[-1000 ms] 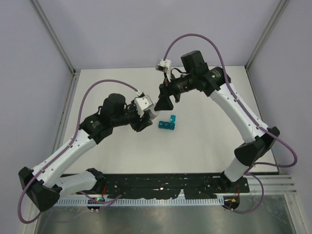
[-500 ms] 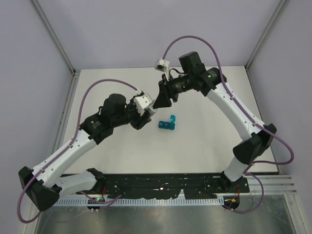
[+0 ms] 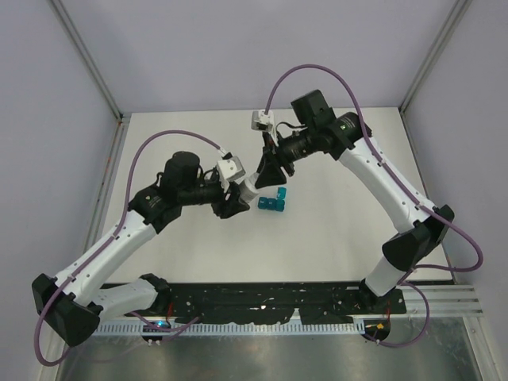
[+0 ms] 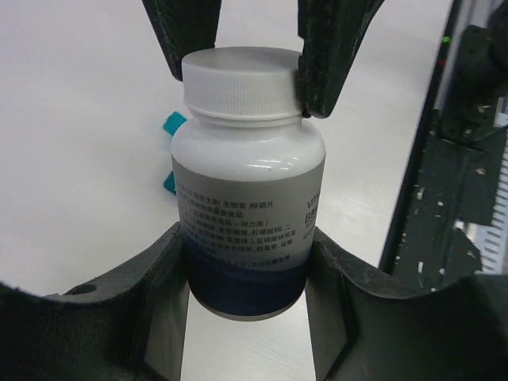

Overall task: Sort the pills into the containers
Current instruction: Unscrew the lid of the pill bottle.

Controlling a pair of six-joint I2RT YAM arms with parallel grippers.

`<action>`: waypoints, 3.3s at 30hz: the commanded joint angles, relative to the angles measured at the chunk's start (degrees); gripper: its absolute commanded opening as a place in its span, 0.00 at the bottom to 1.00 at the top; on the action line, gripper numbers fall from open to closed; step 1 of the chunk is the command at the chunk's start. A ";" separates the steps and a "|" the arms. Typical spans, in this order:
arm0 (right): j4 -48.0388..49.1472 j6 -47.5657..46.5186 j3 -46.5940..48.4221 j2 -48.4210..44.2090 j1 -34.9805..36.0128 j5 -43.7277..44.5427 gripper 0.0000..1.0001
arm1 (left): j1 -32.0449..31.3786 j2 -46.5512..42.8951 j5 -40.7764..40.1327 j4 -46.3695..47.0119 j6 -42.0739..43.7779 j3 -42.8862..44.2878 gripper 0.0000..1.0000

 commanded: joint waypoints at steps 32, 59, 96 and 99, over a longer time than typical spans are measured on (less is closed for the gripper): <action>-7.42 -17.89 8.08 -8.47 12.45 11.25 0.84 | 2.10 -2.93 15.09 0.12 -1.47 2.17 0.00; 4.54 9.36 5.19 1.20 3.84 6.68 0.68 | 0.69 -4.87 -3.21 4.34 -0.77 -0.55 0.00; -9.45 -22.72 5.46 -7.24 3.13 6.06 0.22 | 1.66 -4.25 31.95 6.89 -4.73 -5.12 0.00; -8.21 -20.44 5.89 -7.24 3.05 6.85 0.22 | 1.66 -4.52 31.68 6.89 -4.28 -5.38 0.00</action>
